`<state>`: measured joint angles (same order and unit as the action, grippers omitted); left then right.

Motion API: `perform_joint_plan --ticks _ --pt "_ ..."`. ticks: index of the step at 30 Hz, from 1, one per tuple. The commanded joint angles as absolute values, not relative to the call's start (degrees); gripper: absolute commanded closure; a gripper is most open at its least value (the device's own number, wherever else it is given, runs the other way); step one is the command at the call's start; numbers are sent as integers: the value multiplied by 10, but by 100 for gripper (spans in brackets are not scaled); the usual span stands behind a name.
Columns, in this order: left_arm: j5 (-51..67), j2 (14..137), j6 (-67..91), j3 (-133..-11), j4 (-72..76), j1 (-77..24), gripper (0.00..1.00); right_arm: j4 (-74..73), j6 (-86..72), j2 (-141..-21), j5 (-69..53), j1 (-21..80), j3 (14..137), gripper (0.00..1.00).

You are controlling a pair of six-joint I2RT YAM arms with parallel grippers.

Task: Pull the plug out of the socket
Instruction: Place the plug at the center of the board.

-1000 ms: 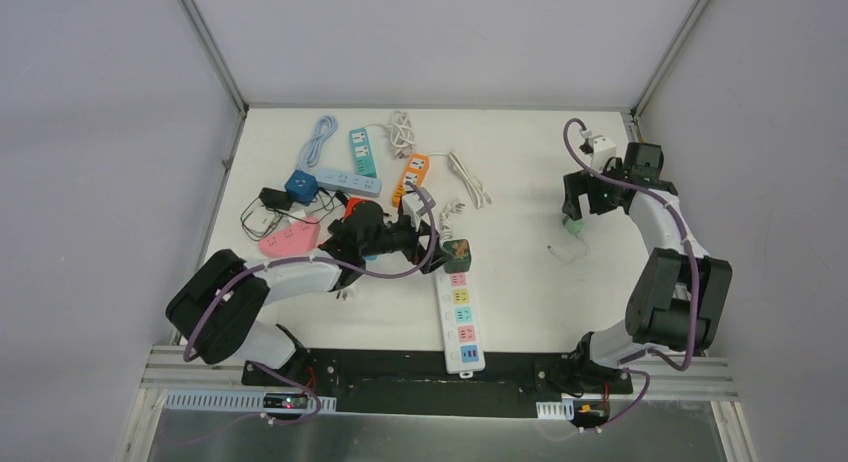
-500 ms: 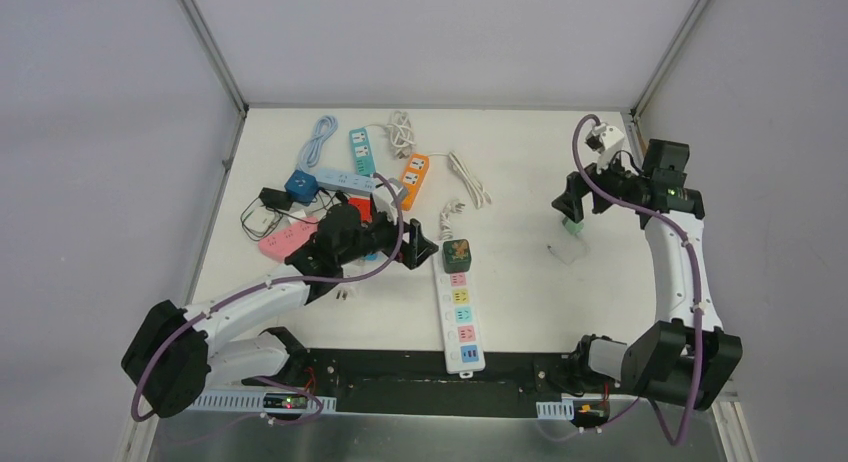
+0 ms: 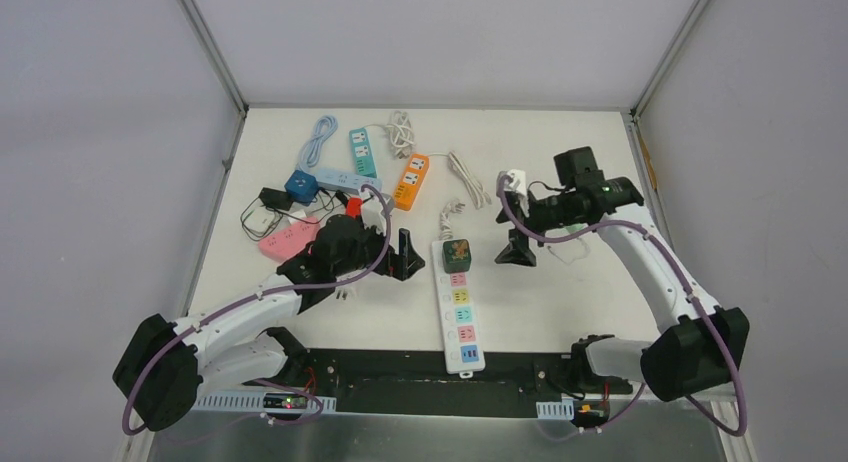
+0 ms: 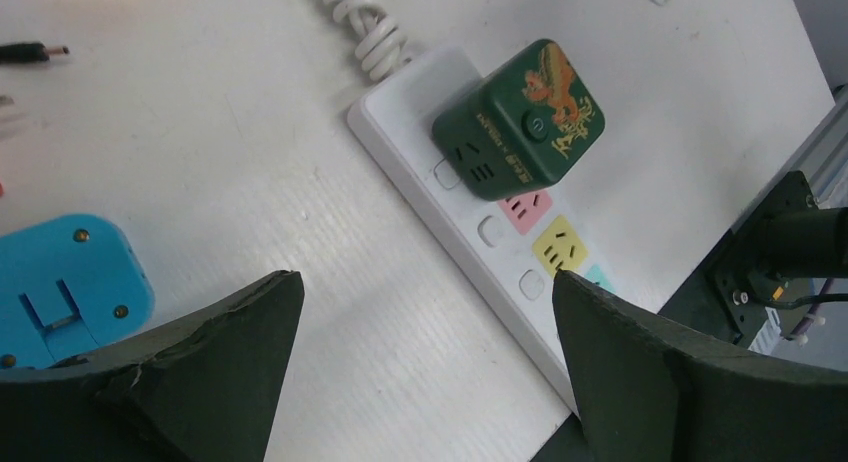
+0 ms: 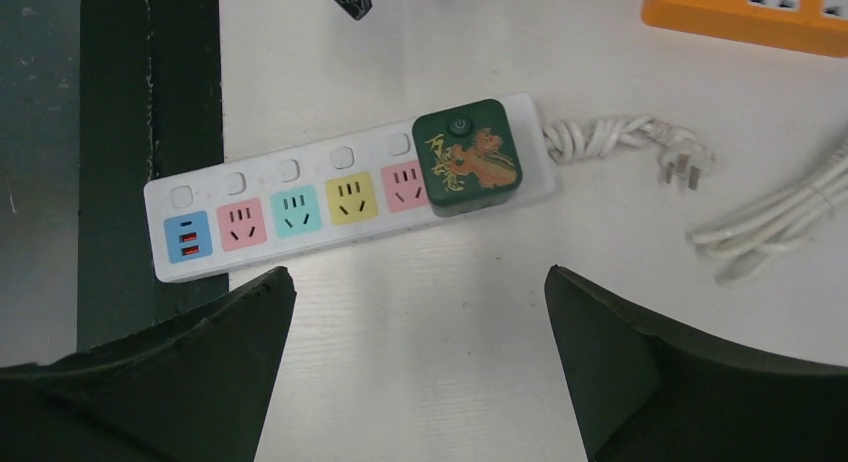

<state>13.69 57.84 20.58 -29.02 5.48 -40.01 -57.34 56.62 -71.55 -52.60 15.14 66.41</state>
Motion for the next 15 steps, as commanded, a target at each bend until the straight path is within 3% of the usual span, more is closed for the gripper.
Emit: perform_joint_plan --ticks 1,15 --pt "150 561 250 -272 40 -395 2 -569 614 -740 -500 204 658 0" --pt "148 509 302 -217 41 -395 4 -528 580 -773 -420 283 662 0"
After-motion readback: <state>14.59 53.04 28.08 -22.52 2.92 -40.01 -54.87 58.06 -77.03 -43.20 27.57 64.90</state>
